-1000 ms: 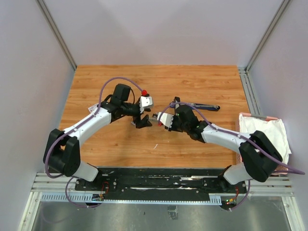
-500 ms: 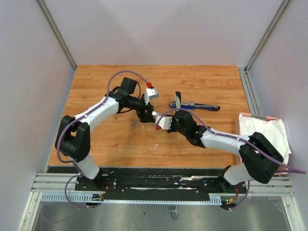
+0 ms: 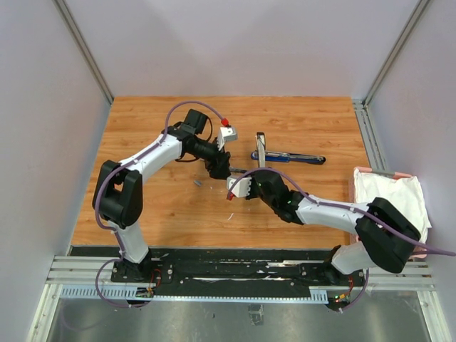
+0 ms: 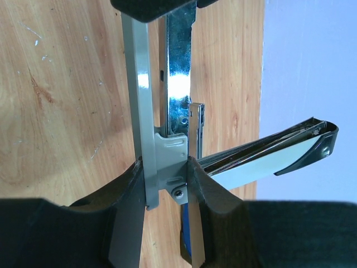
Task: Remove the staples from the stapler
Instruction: Unload the staple at the center of the board.
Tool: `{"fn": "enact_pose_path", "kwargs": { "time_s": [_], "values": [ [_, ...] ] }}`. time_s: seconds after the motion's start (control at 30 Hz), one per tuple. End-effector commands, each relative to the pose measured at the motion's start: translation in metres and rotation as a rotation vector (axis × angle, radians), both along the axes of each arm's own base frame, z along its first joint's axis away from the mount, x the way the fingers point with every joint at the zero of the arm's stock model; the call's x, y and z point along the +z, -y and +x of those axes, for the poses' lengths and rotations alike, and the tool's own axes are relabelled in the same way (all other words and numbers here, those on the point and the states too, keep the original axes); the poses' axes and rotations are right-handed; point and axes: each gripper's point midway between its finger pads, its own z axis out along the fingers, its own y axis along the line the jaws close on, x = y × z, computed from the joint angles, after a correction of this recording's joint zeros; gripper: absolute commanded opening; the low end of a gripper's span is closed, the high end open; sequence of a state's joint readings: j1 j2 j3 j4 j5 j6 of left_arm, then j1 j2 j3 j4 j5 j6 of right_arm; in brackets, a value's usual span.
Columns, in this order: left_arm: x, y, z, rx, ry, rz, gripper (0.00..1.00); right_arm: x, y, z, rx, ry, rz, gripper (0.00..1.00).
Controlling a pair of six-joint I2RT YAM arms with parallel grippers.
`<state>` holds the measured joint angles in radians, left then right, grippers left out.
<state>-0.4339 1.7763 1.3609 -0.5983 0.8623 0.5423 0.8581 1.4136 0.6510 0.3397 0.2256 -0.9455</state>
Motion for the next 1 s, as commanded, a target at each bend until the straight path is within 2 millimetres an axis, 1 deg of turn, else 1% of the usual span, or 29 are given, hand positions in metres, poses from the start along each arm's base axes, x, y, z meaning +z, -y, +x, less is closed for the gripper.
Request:
{"fn": "enact_pose_path", "kwargs": {
  "time_s": [0.0, 0.1, 0.2, 0.33, 0.5, 0.57, 0.8, 0.97],
  "values": [
    [-0.002, 0.0, -0.01, -0.031, -0.073, -0.006, 0.75, 0.072, -0.007, 0.013, -0.029, 0.212, 0.135, 0.01],
    [-0.005, 0.001, -0.008, -0.03, -0.076, -0.002, 0.75, 0.078, -0.006, 0.012, -0.026, 0.225, 0.148, 0.0],
    [-0.005, 0.001, 0.0, 0.014, -0.047, 0.002, 0.76, 0.079, -0.007, 0.01, -0.017, 0.226, 0.15, 0.01],
    [0.006, 0.003, 0.008, 0.047, 0.005, -0.023, 0.81, 0.079, -0.008, 0.009, -0.004, 0.228, 0.146, 0.01],
    [0.02, -0.001, 0.013, 0.064, 0.035, -0.051, 0.83, 0.076, -0.008, 0.007, 0.005, 0.219, 0.14, 0.01],
    [0.022, -0.003, 0.014, 0.066, 0.042, -0.052, 0.83, 0.074, -0.009, 0.007, 0.011, 0.21, 0.138, 0.01],
    [0.009, -0.01, 0.006, 0.046, 0.037, -0.007, 0.83, 0.059, -0.011, 0.004, 0.02, 0.159, 0.12, 0.01],
    [0.01, -0.013, -0.002, 0.023, 0.049, -0.013, 0.84, 0.049, -0.009, 0.002, 0.017, 0.126, 0.094, 0.01]
  ]
}}
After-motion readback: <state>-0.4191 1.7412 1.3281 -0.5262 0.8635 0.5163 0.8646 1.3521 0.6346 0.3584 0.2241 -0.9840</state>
